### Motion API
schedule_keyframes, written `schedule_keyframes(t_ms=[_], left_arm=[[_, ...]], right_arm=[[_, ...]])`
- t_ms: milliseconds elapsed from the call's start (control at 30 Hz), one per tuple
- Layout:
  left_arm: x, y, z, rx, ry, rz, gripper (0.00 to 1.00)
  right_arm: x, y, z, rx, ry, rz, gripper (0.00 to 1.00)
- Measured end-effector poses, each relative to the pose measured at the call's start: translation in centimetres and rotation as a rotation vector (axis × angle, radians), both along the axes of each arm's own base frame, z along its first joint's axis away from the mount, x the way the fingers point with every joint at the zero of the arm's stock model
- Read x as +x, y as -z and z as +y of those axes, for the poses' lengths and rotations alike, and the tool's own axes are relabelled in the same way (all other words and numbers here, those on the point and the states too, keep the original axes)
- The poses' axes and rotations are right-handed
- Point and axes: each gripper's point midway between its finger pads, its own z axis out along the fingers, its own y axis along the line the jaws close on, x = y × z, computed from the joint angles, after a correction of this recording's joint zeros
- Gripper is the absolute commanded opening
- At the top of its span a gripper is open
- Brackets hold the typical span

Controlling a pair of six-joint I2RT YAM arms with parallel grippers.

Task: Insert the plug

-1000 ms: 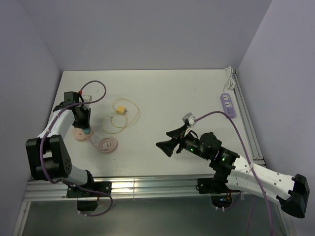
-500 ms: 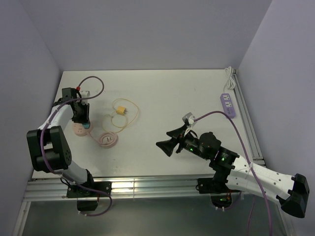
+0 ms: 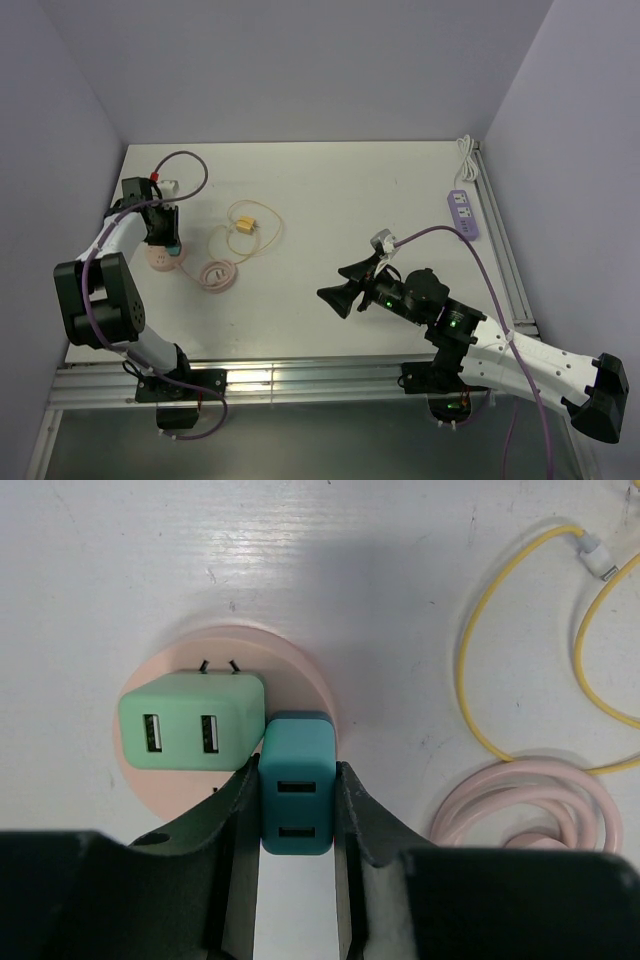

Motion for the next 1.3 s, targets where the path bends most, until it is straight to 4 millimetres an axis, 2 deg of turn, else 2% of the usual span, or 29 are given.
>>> schedule_keyframes(t_ms=[33, 100, 167, 267, 367, 433, 467, 533, 567, 600, 900, 1033, 1300], left_arm=[[0.0, 0.0, 0.0, 0.002, 0.000, -0.006, 0.00], [0.0, -0.2, 0.0, 0.004, -0.003, -0.022, 0.10], [0.1, -0.5, 0.0, 0.007, -0.007, -0.036, 0.26], [0.0, -0.8, 0.2, 0.020, -0.016, -0.056, 0.37], [-1.0, -0.6, 0.3, 0.025, -0.041, -0.033, 0.42], [-3.0, 0.6, 0.0, 0.015, -0.056, 0.044, 0.56], [-4.0, 1.0, -0.1, 0.010, -0.060, 0.082, 0.72], [-4.8, 0.8, -0.5, 0.013, -0.064, 0.103, 0.80], [-5.0, 0.5, -0.7, 0.012, -0.064, 0.107, 0.97], [-5.3, 0.3, -0.9, 0.015, -0.060, 0.109, 0.99], [-5.9, -3.5, -1.3, 0.049, -0.126, 0.021, 0.99], [-5.7, -5.6, -2.0, 0.047, -0.157, -0.053, 1.00], [-4.9, -11.4, -3.2, -0.050, -0.269, -0.295, 0.99]], right_arm=[[0.0, 0.0, 0.0, 0.000, 0.000, 0.000, 0.93], [0.0, 0.1, 0.0, -0.002, 0.000, 0.001, 0.93], [0.0, 0.2, 0.1, -0.005, 0.000, 0.003, 0.93], [0.1, 0.3, 0.1, -0.010, 0.000, 0.006, 0.93], [0.1, 0.4, 0.1, -0.012, 0.000, 0.008, 0.93], [0.1, 0.5, 0.1, -0.015, 0.000, 0.010, 0.93], [0.1, 0.5, 0.2, -0.016, 0.000, 0.010, 0.93], [0.1, 0.6, 0.2, -0.018, 0.000, 0.012, 0.93], [0.1, 0.7, 0.2, -0.020, 0.000, 0.013, 0.93], [0.2, 0.7, 0.2, -0.021, 0.000, 0.013, 0.93], [0.6, 1.2, 0.1, -0.034, 0.014, 0.023, 0.93], [1.0, 1.8, 0.1, -0.049, 0.025, 0.036, 0.93], [2.4, 3.0, -0.4, -0.071, 0.068, 0.074, 0.93]])
